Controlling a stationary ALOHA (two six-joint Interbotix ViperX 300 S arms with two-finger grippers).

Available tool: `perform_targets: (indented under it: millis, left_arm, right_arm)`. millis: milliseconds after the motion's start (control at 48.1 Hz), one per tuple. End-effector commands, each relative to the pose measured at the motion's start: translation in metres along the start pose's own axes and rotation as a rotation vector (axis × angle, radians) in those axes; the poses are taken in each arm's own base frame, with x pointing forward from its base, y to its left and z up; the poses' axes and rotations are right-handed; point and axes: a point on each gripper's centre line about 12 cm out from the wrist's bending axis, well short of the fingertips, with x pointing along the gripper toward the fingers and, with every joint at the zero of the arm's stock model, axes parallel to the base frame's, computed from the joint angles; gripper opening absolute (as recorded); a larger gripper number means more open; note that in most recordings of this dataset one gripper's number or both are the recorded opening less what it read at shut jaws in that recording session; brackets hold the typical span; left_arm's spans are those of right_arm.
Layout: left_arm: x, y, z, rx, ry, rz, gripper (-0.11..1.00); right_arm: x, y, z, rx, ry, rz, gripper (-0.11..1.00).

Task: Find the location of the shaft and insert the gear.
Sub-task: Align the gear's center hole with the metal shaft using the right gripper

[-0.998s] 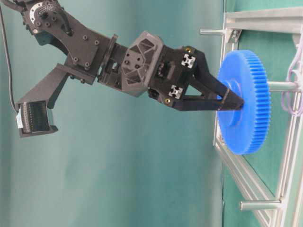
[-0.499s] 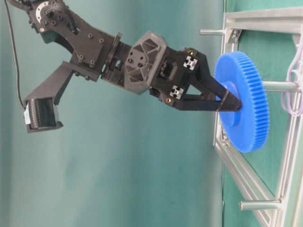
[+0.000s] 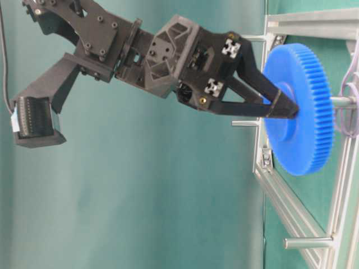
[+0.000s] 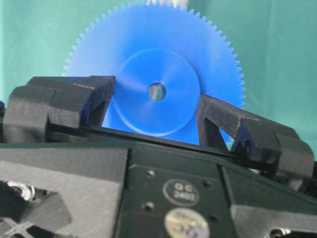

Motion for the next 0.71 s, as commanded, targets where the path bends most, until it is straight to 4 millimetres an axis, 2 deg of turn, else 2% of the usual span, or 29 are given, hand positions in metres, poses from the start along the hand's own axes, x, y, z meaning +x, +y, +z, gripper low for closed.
perform_targets:
  millis: [0,270,686]
  left_arm:
    - [0.001,0.0007,0.0113,-0.002,-0.028,0.003,0.01]
    - [0.0007,0.0007,0.0115,-0.002,-0.029,0.003,0.01]
    - [0.0007,0.0007,0.0107,-0.002,-0.026,0.003,0.01]
  right_arm:
    - [-0.0087,0.0089,0.0009,-0.011,-0.02,0.02,0.7]
    - [-0.0093,0.0172,-0.0021,-0.003,-0.015,0.03,0.7]
    - [-0.0085,0.0132,-0.0013,-0.022,-0.024,0.01,0.7]
